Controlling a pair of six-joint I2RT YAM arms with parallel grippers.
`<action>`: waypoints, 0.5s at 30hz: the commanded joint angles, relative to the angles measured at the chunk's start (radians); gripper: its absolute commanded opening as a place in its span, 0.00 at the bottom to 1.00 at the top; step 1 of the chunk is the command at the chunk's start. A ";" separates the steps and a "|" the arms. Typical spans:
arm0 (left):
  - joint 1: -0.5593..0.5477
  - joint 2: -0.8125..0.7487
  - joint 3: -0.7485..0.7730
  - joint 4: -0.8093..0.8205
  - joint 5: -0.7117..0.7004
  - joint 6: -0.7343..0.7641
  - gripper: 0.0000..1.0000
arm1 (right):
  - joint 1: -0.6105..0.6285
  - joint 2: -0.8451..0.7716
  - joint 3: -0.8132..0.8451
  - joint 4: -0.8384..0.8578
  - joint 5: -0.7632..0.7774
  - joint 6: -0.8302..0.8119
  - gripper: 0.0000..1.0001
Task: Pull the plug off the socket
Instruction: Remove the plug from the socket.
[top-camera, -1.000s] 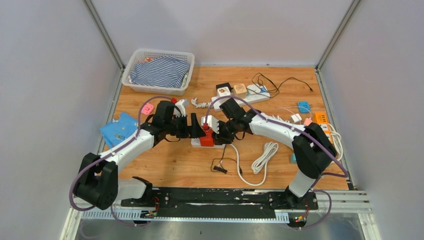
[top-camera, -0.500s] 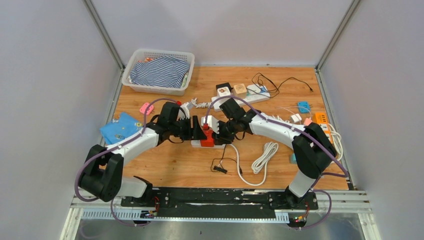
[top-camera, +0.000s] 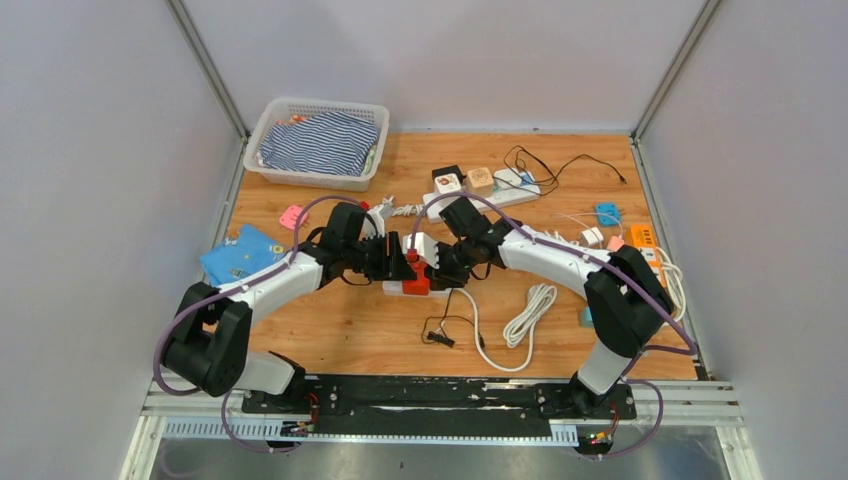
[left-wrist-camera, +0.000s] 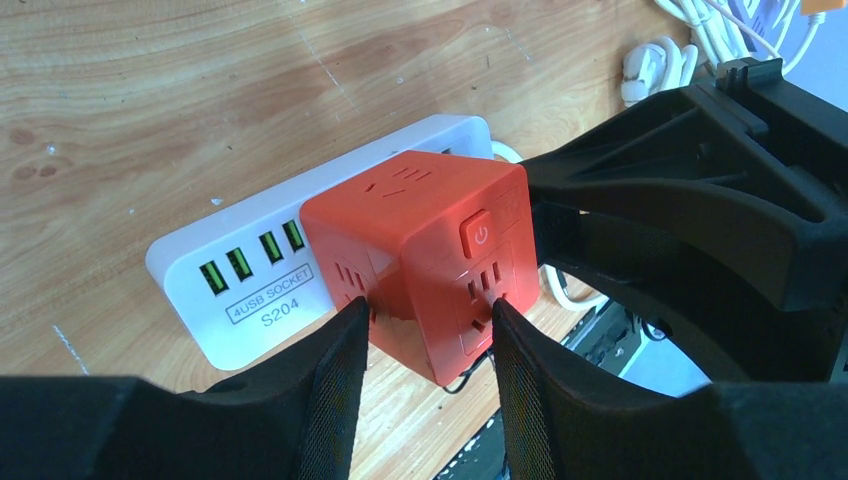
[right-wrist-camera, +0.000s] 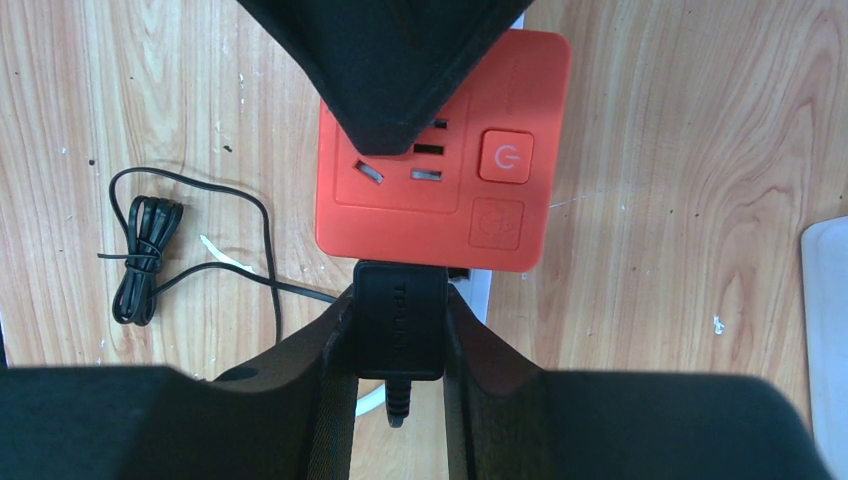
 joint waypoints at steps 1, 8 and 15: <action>-0.014 0.047 -0.015 -0.082 -0.076 0.036 0.47 | 0.023 -0.017 0.007 -0.030 -0.027 -0.028 0.00; -0.014 0.047 -0.013 -0.083 -0.073 0.035 0.47 | 0.021 -0.001 0.019 -0.030 0.070 -0.022 0.00; -0.014 0.044 -0.014 -0.080 -0.071 0.035 0.47 | 0.041 -0.015 0.013 -0.114 -0.134 -0.118 0.00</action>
